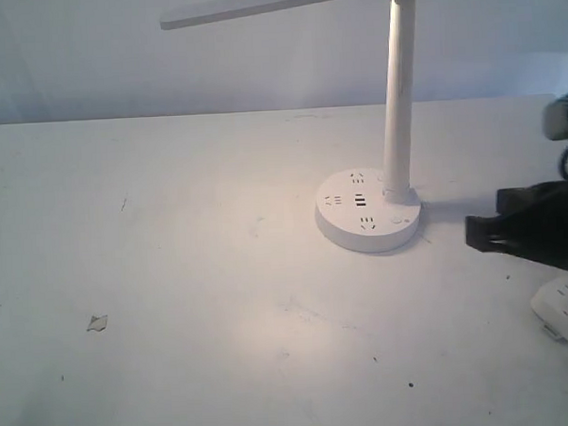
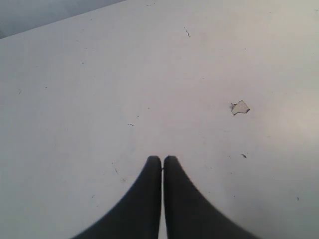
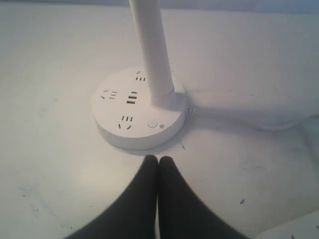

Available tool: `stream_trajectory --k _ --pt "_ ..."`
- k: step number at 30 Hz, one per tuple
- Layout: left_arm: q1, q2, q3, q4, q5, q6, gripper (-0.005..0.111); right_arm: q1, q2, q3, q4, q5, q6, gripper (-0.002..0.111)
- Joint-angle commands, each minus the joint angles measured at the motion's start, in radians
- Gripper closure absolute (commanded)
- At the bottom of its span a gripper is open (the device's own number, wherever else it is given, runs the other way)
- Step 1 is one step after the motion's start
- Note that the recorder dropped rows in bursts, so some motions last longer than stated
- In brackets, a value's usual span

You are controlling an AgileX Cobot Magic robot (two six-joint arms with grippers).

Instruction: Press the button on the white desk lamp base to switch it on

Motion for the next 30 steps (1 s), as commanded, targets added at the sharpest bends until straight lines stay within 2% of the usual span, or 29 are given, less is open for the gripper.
stream_trajectory --k 1,8,14,30 --pt "0.002 -0.005 -0.003 -0.005 -0.002 -0.001 0.106 0.002 -0.292 0.114 -0.001 -0.001 0.074 0.108" --pt "0.002 -0.005 -0.003 -0.005 -0.002 -0.001 0.106 0.002 -0.668 0.233 0.001 0.131 0.149 0.108" --pt "0.002 -0.005 -0.003 -0.005 -0.002 -0.001 0.106 0.002 -0.850 0.299 0.041 0.153 0.233 0.108" --pt "0.002 -0.005 -0.003 -0.005 -0.002 -0.001 0.106 0.002 -0.906 0.301 0.082 0.131 0.292 0.108"
